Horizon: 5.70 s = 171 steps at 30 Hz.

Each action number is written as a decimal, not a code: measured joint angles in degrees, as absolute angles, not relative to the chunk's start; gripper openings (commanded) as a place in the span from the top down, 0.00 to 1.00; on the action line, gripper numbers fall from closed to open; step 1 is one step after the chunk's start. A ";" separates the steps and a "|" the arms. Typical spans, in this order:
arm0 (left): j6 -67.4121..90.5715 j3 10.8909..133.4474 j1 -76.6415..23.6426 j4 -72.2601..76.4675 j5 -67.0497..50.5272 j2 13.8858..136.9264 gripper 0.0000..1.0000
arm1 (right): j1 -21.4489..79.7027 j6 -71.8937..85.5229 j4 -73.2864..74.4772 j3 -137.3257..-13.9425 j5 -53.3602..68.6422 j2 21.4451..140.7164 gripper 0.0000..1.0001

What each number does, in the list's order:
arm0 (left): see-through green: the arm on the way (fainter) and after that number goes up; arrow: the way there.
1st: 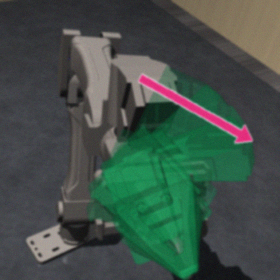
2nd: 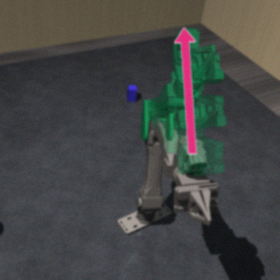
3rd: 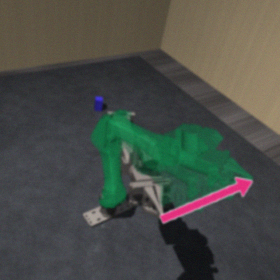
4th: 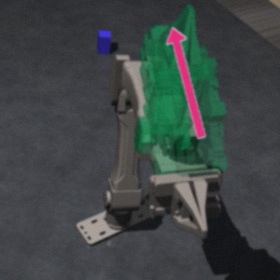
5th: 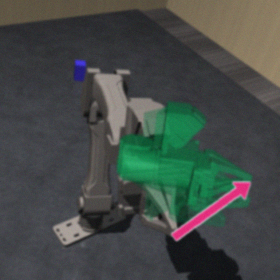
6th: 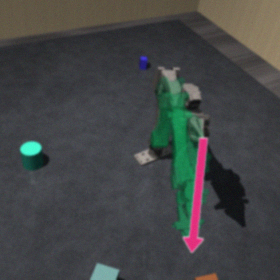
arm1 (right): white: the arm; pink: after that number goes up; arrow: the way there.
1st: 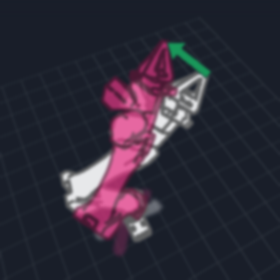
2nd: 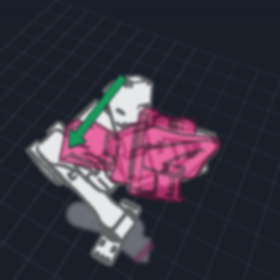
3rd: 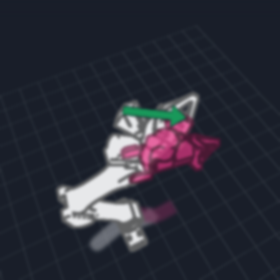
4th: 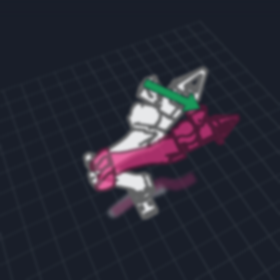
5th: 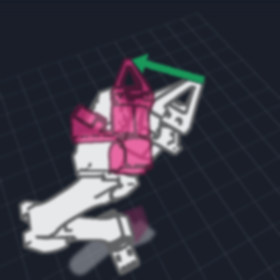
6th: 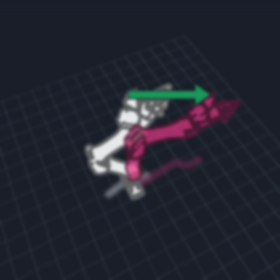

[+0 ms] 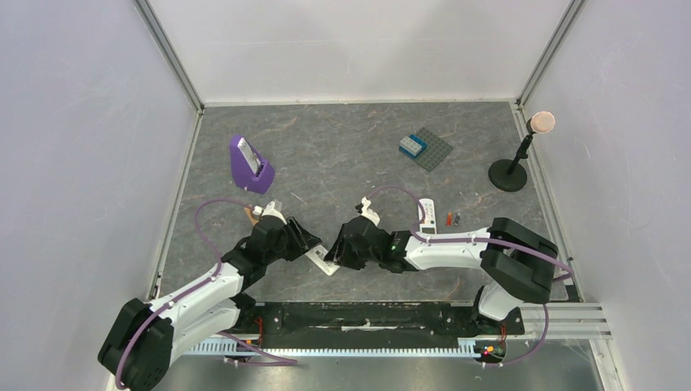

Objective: Load the batteries into the remote control

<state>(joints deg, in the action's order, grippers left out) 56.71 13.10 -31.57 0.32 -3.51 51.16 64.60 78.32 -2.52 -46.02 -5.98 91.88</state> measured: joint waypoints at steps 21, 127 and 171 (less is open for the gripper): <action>56.71 13.10 -31.57 -0.32 -3.44 50.74 0.54 | 64.38 79.20 -5.69 -46.02 -3.25 95.66 0.79; 49.21 39.70 -31.27 -27.38 -27.83 34.79 0.38 | 79.81 -0.97 -15.86 -38.87 -10.87 62.74 0.72; 55.57 41.15 -31.27 -16.23 -33.61 34.20 0.98 | 74.50 17.50 -8.84 -44.75 -11.62 50.94 0.17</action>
